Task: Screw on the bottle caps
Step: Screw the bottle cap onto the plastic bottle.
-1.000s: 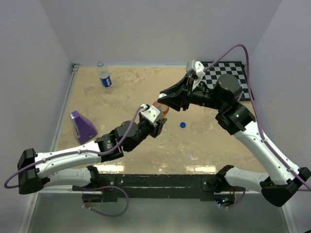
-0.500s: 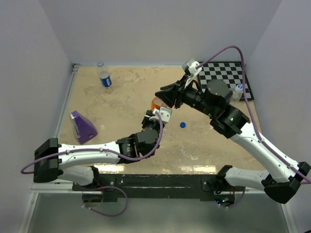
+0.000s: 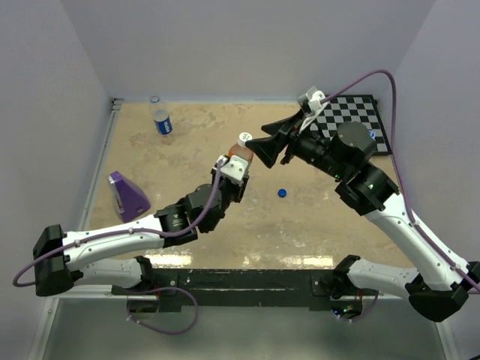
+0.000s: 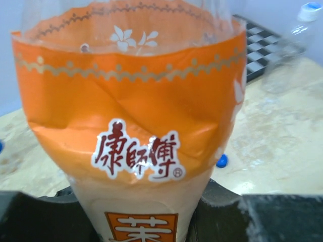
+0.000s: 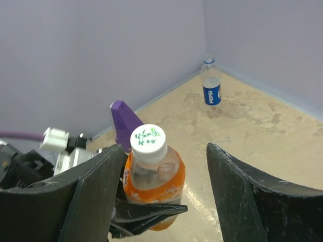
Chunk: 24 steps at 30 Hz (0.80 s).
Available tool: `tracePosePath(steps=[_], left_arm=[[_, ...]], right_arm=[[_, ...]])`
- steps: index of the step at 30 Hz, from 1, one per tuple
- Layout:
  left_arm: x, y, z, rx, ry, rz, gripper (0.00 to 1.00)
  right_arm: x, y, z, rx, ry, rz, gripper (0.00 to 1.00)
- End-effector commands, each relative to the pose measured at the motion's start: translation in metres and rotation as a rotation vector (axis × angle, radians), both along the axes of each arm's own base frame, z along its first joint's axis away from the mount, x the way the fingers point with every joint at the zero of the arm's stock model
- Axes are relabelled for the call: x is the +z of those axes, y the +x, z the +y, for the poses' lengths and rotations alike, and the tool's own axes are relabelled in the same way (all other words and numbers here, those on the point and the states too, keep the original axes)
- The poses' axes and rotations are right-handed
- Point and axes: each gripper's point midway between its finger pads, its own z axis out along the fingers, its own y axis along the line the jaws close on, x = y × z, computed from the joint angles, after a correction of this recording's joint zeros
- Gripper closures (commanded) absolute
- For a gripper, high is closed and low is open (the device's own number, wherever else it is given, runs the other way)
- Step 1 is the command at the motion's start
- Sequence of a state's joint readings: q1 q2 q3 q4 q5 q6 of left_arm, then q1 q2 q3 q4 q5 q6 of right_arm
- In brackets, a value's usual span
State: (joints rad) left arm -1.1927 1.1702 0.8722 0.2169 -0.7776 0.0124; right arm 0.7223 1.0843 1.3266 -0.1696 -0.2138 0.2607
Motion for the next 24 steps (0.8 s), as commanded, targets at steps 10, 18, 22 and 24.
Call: tracePosePath(steps=[10,18,22,24], left_arm=[[0.046,-0.067,-0.030,-0.675,-0.226,-0.053,1.00],[0.051,-0.087,-0.043,-0.818,-0.220,-0.065,1.00],[0.053,-0.091,-0.048,-0.852,-0.214,-0.067,1.00],[0.054,-0.091,-0.049,-0.856,-0.210,-0.067,1.00]], right_arm=[[0.052,-0.071,0.004,0.412,0.087,-0.291,0.30],[0.047,-0.092,0.010,0.556,0.074,-0.315,0.36],[0.045,-0.096,0.011,0.584,0.070,-0.313,0.39],[0.043,-0.098,0.012,0.604,0.065,-0.311,0.42]])
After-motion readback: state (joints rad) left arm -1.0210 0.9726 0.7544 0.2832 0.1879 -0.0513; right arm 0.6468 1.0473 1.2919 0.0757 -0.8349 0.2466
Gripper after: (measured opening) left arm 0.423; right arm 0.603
